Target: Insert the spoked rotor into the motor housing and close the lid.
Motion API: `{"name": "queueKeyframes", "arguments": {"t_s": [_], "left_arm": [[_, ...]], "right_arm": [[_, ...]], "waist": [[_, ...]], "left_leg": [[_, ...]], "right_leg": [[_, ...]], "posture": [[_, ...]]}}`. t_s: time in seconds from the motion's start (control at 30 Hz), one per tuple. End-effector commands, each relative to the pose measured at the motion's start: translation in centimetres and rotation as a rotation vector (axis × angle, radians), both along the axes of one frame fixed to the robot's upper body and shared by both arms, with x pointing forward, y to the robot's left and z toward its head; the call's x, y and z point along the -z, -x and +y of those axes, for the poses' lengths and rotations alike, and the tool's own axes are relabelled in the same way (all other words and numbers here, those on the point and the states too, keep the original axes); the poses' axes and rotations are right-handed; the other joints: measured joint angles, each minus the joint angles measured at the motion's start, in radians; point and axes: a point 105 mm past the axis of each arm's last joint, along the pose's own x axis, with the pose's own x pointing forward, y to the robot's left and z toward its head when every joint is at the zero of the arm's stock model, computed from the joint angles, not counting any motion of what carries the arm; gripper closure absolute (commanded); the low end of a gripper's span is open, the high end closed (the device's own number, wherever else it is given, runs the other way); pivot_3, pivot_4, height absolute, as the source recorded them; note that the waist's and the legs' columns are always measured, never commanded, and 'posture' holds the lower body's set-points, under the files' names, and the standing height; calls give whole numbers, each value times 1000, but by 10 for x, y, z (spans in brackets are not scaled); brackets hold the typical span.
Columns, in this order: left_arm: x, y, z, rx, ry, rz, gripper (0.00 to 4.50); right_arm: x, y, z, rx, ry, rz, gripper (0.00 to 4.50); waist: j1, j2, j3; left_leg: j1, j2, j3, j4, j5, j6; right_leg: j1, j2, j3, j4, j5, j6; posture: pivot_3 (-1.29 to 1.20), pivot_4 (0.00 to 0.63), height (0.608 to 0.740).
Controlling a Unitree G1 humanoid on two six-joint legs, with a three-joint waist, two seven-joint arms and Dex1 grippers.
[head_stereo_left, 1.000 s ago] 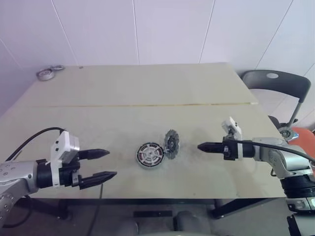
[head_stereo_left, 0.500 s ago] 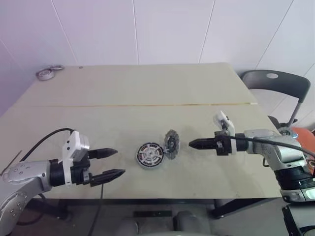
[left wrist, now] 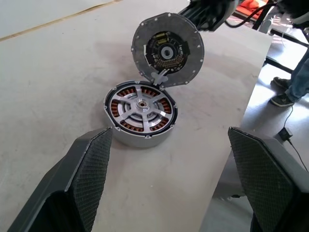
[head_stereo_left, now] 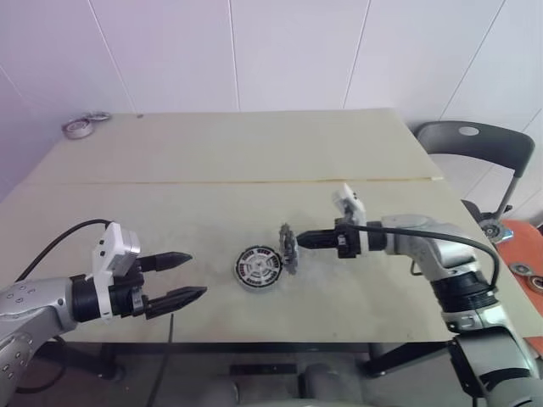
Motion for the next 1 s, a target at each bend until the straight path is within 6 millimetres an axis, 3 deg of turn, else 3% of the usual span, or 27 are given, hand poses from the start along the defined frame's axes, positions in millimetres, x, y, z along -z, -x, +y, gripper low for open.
{"name": "queueKeyframes", "arguments": {"t_s": [0.03,0.17,0.4,0.57,0.77,0.87,1.0], "left_arm": [[-5,-1,-4,3,4,-29,431],[-6,-4,-8,21,10,-34,431],[-9,-14,-10,47,7,-43,431],[-9,-16,-10,55,8,-44,431],[-6,-21,-13,76,22,-39,431],[-6,-23,-14,85,25,-40,431],[-7,-26,-16,95,29,-44,431]], "right_arm": [[-8,-6,9,5,2,-40,4489],[-6,-10,16,25,9,-44,4489],[1,-32,0,66,67,-57,4489],[-5,-68,-13,197,103,-106,4489],[1,-51,-30,68,248,-220,4489],[-10,-40,-23,28,205,-229,4489],[-1,-31,-19,-29,298,-398,4489]], "waist": [[2,0,0],[1,0,0],[-1,0,0],[-3,0,0],[3,0,0],[-4,1,0],[-4,1,0]], "left_leg": [[0,0,0,0,0,0],[0,0,0,0,0,0],[1,0,0,0,0,0],[0,0,0,0,0,0],[-1,0,0,-1,0,0],[0,0,0,0,0,0],[1,0,0,0,0,0]], "right_leg": [[0,0,0,0,0,0],[0,0,0,0,0,0],[0,0,0,1,0,0],[0,0,0,1,2,3],[0,0,-1,0,2,4],[0,0,-1,1,2,3],[0,1,-1,3,2,4]], "posture": [[0,0,740],[0,0,740],[0,0,740],[0,0,740],[0,0,740],[0,0,740],[0,0,740]]}}
